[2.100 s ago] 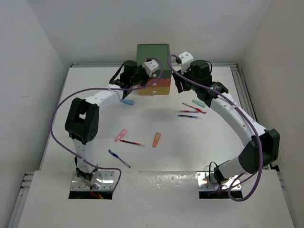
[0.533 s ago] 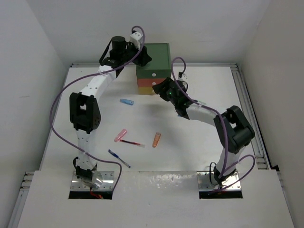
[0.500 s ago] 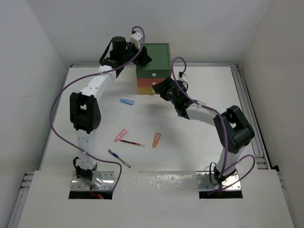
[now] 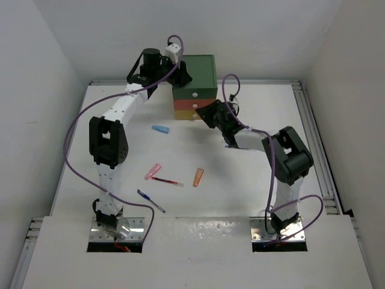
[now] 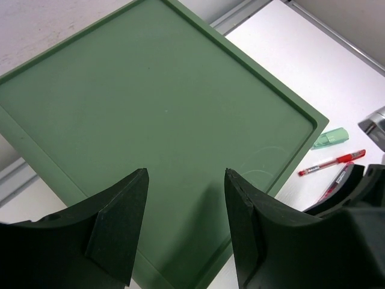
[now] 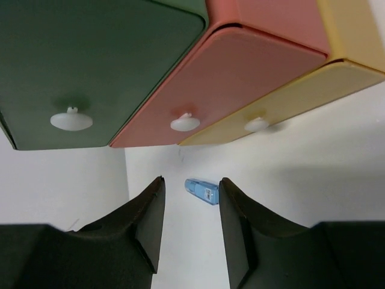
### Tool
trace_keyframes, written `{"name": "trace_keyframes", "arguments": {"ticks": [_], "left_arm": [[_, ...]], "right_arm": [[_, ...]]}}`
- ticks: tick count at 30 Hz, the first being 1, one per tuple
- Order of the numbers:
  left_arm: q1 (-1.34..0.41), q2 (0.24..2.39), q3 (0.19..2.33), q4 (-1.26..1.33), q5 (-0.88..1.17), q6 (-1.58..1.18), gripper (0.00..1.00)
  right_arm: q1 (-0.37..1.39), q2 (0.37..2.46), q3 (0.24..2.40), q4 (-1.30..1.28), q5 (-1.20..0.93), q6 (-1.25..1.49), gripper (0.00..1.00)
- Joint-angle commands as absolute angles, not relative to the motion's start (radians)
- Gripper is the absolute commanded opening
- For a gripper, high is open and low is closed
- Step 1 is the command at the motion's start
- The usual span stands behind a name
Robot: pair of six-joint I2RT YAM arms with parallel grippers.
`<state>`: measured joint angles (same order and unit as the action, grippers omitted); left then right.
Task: Sort the stationery into containers
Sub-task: Open the drawer in the storage box.
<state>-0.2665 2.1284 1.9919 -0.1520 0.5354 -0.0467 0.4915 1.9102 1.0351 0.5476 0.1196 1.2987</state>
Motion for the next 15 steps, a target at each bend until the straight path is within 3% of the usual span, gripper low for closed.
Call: {"name": "trace_keyframes", "arguments": {"ticks": [1,10,15], "left_arm": [[-0.258,2.115,1.988,-0.140,0.554,-0.063,0.59],[-0.259,2.135,2.000,-0.144,0.557,-0.060,0.59],[-0.258,2.140,1.993,-0.146,0.560,-0.066,0.59]], "right_arm": [[0.485,1.936,1.097,0.649,0.066,1.321,0.41],[0.482,1.996,1.126,0.707,0.077,1.298,0.44],[0.469,2.026,1.161,0.700,0.089,1.293,0.40]]}}
